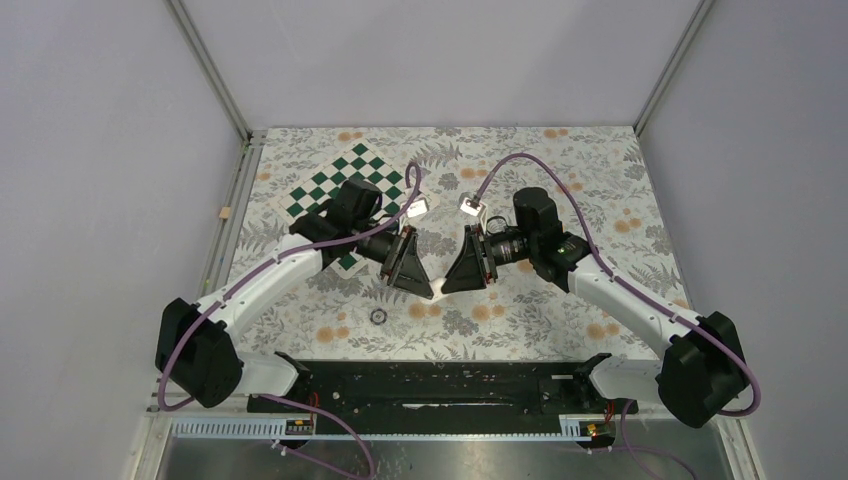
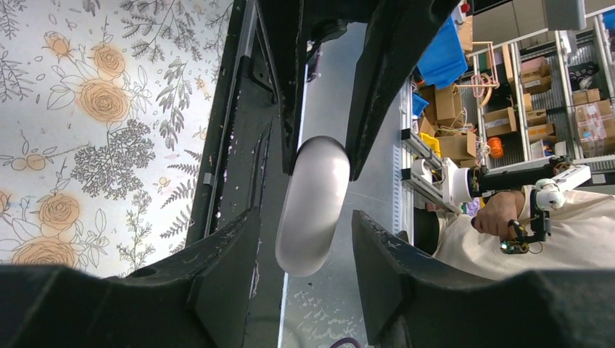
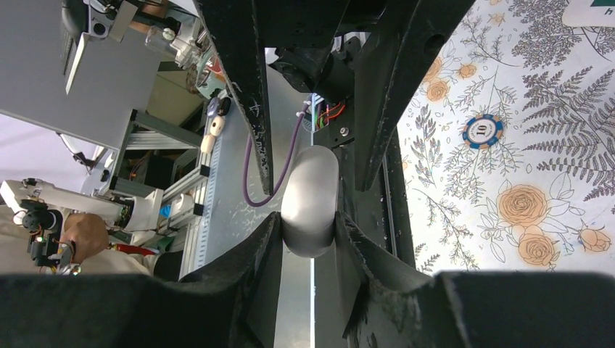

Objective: Insert the wireless bluetooth earbuds into the charging case
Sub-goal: Pick up the charging case at the center of the board.

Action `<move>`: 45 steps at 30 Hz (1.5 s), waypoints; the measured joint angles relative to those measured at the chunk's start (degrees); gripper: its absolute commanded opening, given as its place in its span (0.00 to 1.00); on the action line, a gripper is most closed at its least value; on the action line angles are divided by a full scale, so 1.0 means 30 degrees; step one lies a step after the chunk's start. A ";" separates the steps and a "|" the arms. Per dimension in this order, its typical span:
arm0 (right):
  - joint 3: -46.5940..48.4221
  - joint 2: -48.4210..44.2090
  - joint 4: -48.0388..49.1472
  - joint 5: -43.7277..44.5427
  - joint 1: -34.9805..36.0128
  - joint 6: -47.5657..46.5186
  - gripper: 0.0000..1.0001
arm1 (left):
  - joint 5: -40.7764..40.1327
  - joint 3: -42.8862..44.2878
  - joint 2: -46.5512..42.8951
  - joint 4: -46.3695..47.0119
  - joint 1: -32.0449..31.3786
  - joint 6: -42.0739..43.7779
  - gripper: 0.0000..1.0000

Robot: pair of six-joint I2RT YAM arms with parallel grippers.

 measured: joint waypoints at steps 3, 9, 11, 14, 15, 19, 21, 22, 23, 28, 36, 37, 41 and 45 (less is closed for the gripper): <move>0.0000 0.0000 0.0044 -0.0007 0.0000 0.0015 0.00 | 0.0248 0.0000 0.0146 0.0656 0.0000 -0.0444 0.41; 0.0000 0.0080 0.0015 -0.0066 -0.0087 0.0095 0.00 | 0.1027 0.0000 0.0597 0.1107 0.0000 -0.0787 0.00; 0.0000 0.0131 -0.0066 -0.0160 -0.0124 0.0058 0.01 | 0.1275 0.0000 0.0692 0.1239 0.0000 -0.0743 0.00; 0.0022 0.0153 -0.0255 -0.0058 -0.0138 -0.0022 0.39 | 0.1326 0.0000 0.0743 0.1253 0.0000 -0.0743 0.00; 0.0029 0.0153 -0.0291 0.0022 -0.0153 -0.0015 0.52 | 0.1275 0.0000 0.0743 0.1253 0.0000 -0.0758 0.00; 0.0058 -0.0109 -0.0517 0.1821 -0.0437 0.0291 0.69 | 0.0634 -0.0051 0.0743 0.1843 0.0153 -0.1749 0.00; -0.0051 -0.0612 -0.0393 0.3242 -0.0787 0.0743 0.78 | 0.0342 -0.0444 0.0707 0.3322 0.0350 -0.3147 0.00; -0.0175 -0.0984 -0.0306 0.3963 -0.0984 0.1107 0.79 | 0.0182 -0.0809 0.0678 0.4299 0.0539 -0.4095 0.00; -0.0379 -0.1494 -0.0153 0.4809 -0.1224 0.1566 0.78 | -0.0124 -0.1341 0.0641 0.5544 0.0801 -0.5297 0.00; -0.1581 -0.3490 0.1129 0.7628 -0.2463 0.5034 0.72 | -0.2477 -0.4291 0.0554 1.1905 0.1486 -1.1635 0.00; -0.6783 -0.4692 0.7650 1.0222 -0.2630 1.1744 0.70 | -0.5792 -0.6288 0.0736 2.1230 0.1464 -1.9846 0.00; -0.7176 -0.4699 0.8051 1.0455 -0.2630 1.2189 0.70 | -0.5974 -0.6288 0.0947 2.2600 0.1464 -2.0750 0.00; -0.7701 -0.4699 1.0069 1.0885 -0.2630 1.3551 0.69 | -0.6186 -0.6288 0.2113 2.6636 0.1464 -2.3416 0.00; -0.7694 -0.4386 1.3333 1.0950 -0.2630 1.5001 0.68 | -0.6251 -0.6288 0.2943 2.8421 0.1464 -2.4917 0.00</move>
